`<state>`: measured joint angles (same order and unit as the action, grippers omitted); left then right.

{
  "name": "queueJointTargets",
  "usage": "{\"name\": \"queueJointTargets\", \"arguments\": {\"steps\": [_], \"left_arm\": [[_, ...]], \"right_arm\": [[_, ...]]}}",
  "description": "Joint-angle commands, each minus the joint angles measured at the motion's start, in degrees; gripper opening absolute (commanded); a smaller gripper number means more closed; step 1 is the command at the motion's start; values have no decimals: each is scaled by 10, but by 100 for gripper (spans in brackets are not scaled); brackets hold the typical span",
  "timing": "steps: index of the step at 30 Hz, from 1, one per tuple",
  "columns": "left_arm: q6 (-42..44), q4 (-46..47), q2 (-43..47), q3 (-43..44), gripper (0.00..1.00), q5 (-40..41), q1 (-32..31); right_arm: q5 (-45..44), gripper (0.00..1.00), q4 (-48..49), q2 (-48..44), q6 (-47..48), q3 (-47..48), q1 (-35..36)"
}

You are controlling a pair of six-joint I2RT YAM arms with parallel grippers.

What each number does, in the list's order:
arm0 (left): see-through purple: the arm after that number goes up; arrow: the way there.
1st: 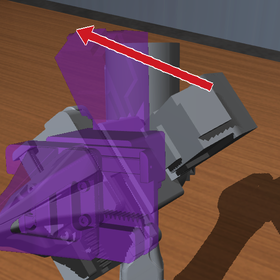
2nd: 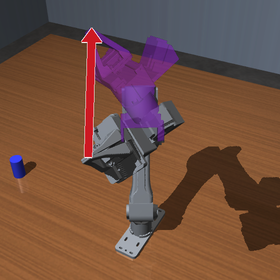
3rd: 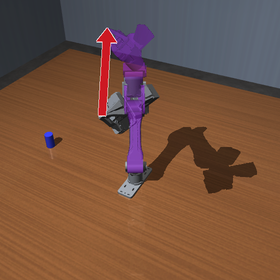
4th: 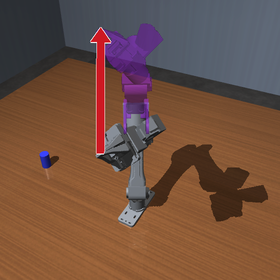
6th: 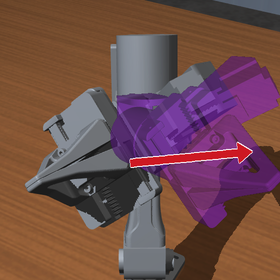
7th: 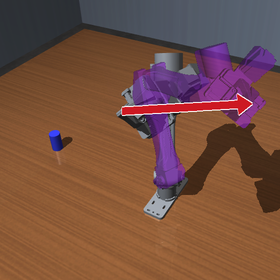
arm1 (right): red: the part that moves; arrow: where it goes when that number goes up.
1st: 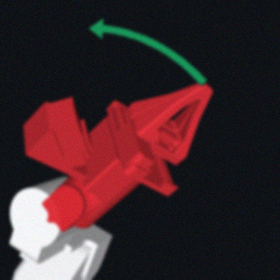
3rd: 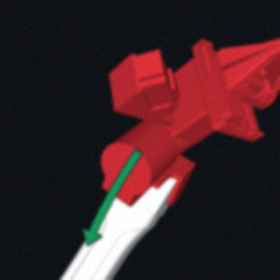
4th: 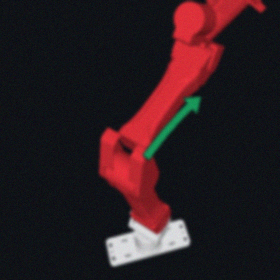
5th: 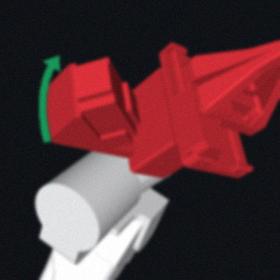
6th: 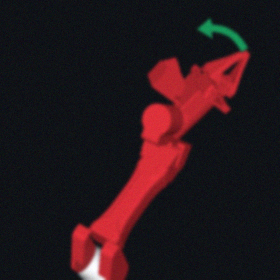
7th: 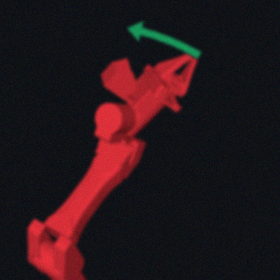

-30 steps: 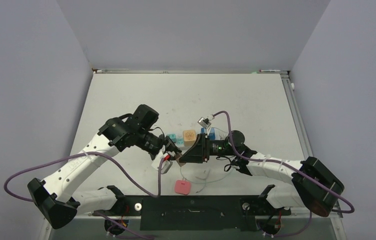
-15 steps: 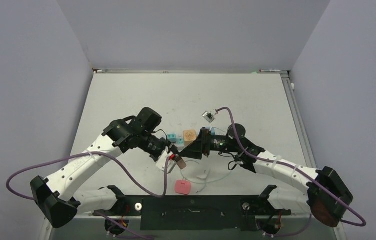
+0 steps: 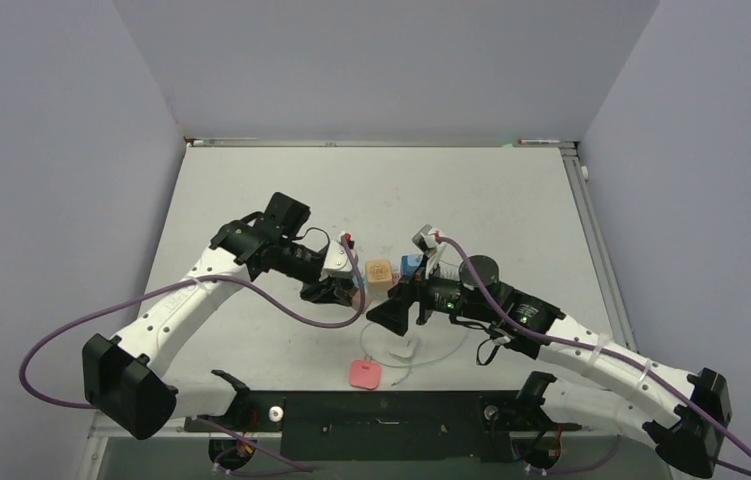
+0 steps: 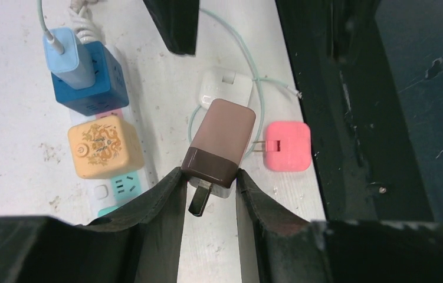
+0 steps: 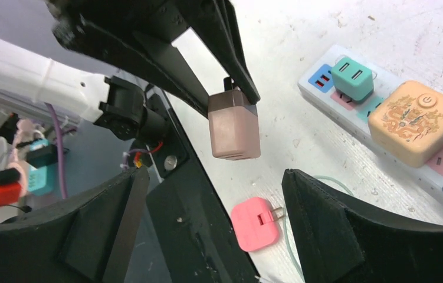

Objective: Insert the plug
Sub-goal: Insert the plug into the socket.

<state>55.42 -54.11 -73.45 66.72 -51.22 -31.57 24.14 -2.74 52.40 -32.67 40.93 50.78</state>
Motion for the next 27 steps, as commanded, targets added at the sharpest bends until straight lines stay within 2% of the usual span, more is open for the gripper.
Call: {"name": "queueJointTargets", "arguments": {"steps": [1, 9, 14, 16, 21, 26, 27], "left_arm": [[-77, 43, 11, 13, 0, -69, -1], [-58, -13, -2, 39, 0, -82, -3], [-36, -38, 2, 40, 0, -88, -7], [-32, -43, 1, 40, 0, -88, -10], [-37, -41, -3, 47, 0, -89, -12], [-40, -39, -5, 54, 0, -87, -12], [-44, -37, -5, 54, 3, -85, -11]], "right_arm": [[-88, 86, -23, 26, 69, 40, 60], [-151, 77, -23, 82, 119, 86, 115], [-214, 69, -57, 101, 142, 106, 141], [-223, 63, -59, 104, 146, 110, 149], [-239, 32, -61, 106, 149, 113, 162], [-240, 20, -63, 98, 141, 99, 170], [-253, 16, -65, 95, 137, 94, 171]]}}
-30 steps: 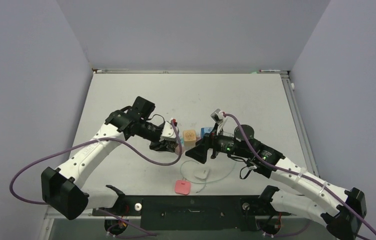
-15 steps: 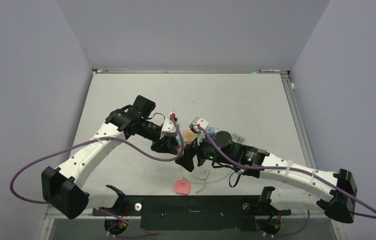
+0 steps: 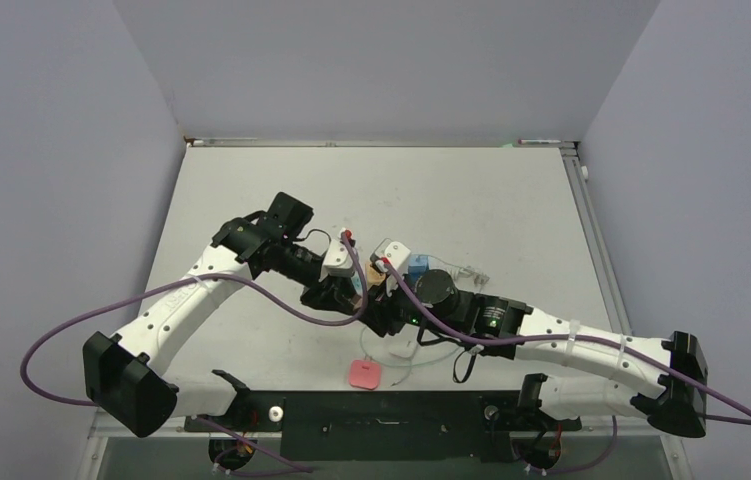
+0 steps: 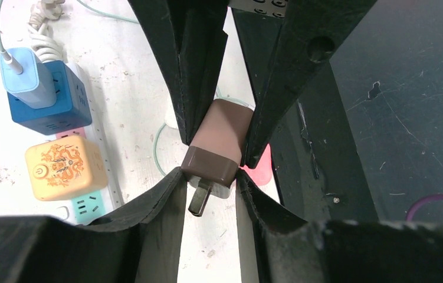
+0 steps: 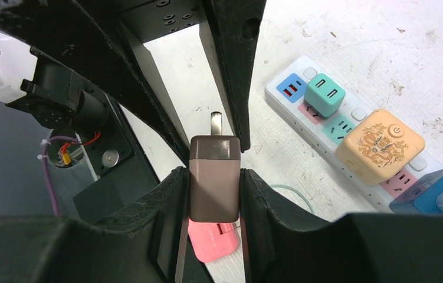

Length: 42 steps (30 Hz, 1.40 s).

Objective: Insert the plug
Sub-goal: Insert the plug into the socket.

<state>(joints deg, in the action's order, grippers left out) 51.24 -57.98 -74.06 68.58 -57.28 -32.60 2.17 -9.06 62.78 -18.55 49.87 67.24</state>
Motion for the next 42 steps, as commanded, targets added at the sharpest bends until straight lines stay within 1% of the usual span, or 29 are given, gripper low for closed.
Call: {"name": "queueJointTargets", "arguments": {"steps": [1, 2, 3, 4, 5, 6, 7, 11, 12, 14, 16, 20, 23, 26, 28, 29, 31, 33, 39, 42], "left_arm": [[-11, 8, 1, 36, 15, -23, -1], [-29, 16, 1, 36, 36, -21, -1], [-48, 32, 4, 33, 53, -17, 1], [-62, 50, 9, 27, 60, -10, 4], [-69, 61, 12, 23, 72, -6, 7], [-74, 73, 16, 17, 95, -1, 11], [-85, 87, 19, 11, 97, 8, 14], [-112, 114, 3, 8, 96, 49, 38], [-126, 119, -9, 12, 96, 61, 51], [-129, 109, -43, 30, 96, 70, 81], [-131, 101, -82, 52, 96, 96, 108], [-139, 82, -163, 103, 96, 159, 132], [-166, 109, -206, 127, 96, 170, 132], [-168, 139, -242, 146, 100, 174, 132], [-178, 162, -264, 156, 92, 178, 132], [-184, 167, -275, 166, 90, 173, 132], [-199, 176, -294, 188, 87, 163, 129], [-223, 196, -307, 206, 86, 156, 122], [-269, 250, -349, 237, 91, 138, 92], [-287, 272, -375, 255, 93, 136, 81]], "right_arm": [[-41, 12, -2, -14, -9, -1, 8], [-46, 7, -1, -19, -14, -10, 9], [-52, 6, 1, -25, -20, -21, 10], [-57, 5, 3, -32, -29, -33, 12], [-64, 5, 6, -41, -36, -47, 13], [-76, 5, 9, -49, -43, -61, 13], [-90, 5, 7, -58, -51, -76, 14], [-171, 5, -12, -103, -85, -132, 15], [-190, 5, -17, -116, -94, -146, 15], [-221, 5, -19, -136, -111, -174, 16], [-248, 5, -30, -144, -125, -191, 15], [-277, 5, -37, -128, -140, -207, 16], [-301, 5, -34, -108, -155, -212, 16], [-331, 5, -18, -94, -173, -219, 16], [-358, 5, -14, -88, -191, -223, 15], [-369, 5, -10, -85, -197, -225, 14], [-377, 5, 10, -80, -203, -235, 11], [-375, 5, 37, -74, -208, -247, 1], [-334, 5, 168, -73, -169, -300, -34], [-296, 5, 211, -72, -149, -314, -68]]}}
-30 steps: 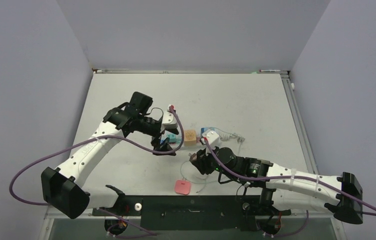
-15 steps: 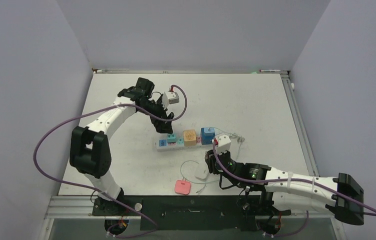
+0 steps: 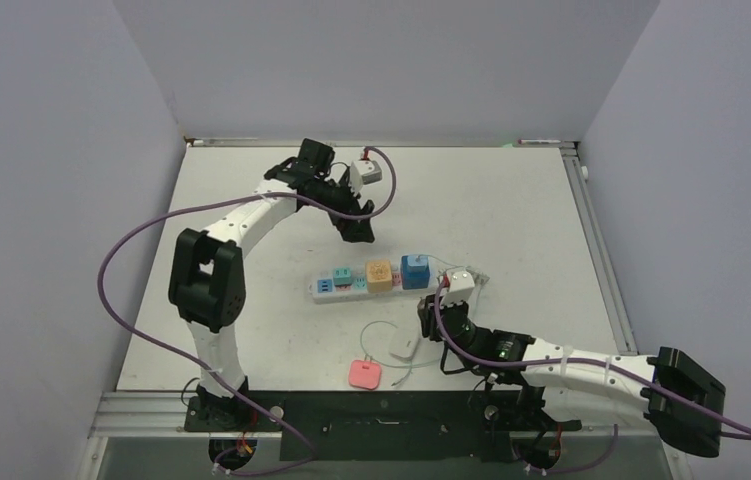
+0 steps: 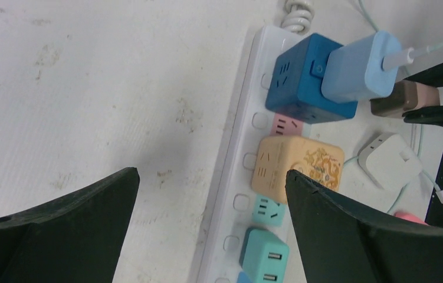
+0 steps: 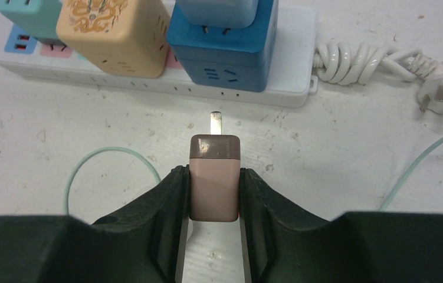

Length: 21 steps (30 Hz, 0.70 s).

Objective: Insert the plug
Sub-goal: Insert the plug into the socket.

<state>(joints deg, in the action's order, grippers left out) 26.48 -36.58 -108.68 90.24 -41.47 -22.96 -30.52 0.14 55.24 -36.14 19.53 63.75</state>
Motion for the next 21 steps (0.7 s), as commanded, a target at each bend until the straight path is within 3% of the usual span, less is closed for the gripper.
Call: {"name": "queueJointTargets", "arguments": {"steps": [1, 4, 9, 21], "left_arm": [[-43, 58, -40, 49, 94, -22, -19], [-56, 62, -62, 60, 94, -27, -27], [-115, 151, -61, 19, 90, -17, -31], [-143, 174, -65, 2, 81, 6, -64]], "right_arm": [[49, 5, 133, 3, 36, -17, -49], [98, 5, 169, 4, 47, -34, -86], [130, 5, 189, 35, 60, -34, -113], [146, 5, 247, 73, 74, -50, -121]]}}
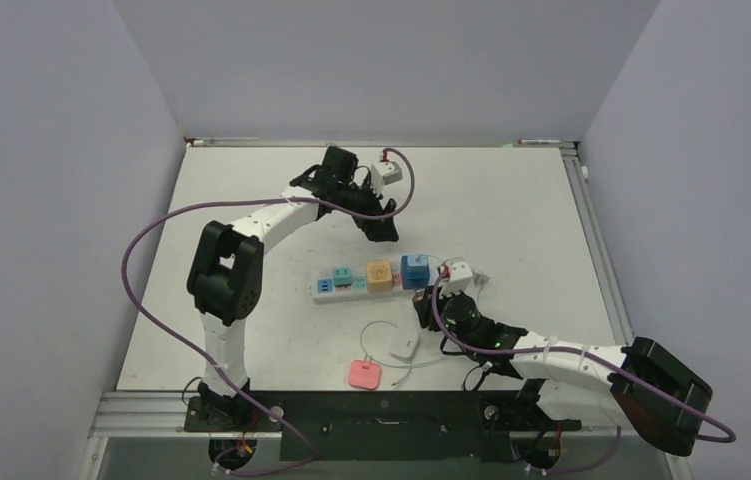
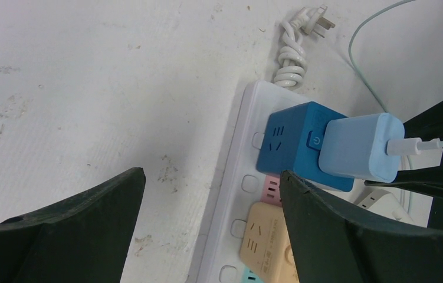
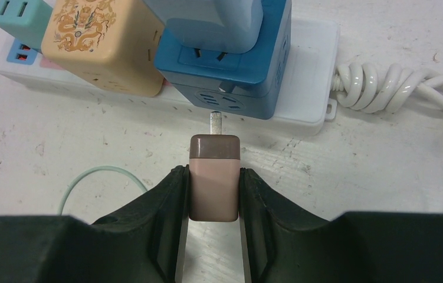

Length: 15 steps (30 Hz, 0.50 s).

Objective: Insert the plug
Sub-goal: Insert the plug into the socket.

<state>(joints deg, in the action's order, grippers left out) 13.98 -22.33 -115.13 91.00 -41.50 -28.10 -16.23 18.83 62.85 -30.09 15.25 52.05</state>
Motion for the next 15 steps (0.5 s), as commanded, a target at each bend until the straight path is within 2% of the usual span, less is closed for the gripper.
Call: {"name": "queueJointTargets", "arguments": {"steps": [1, 6, 15], "left_arm": [[-23, 34, -2, -7, 80, 8, -15], [-41, 47, -2, -21, 75, 12, -24], [-46, 48, 1, -32, 74, 11, -32]], "right_arm": [[-2, 5, 61, -5, 18, -9, -4], [-35, 5, 99, -17, 37, -25, -3], [-75, 5, 145, 3, 62, -37, -8]]}}
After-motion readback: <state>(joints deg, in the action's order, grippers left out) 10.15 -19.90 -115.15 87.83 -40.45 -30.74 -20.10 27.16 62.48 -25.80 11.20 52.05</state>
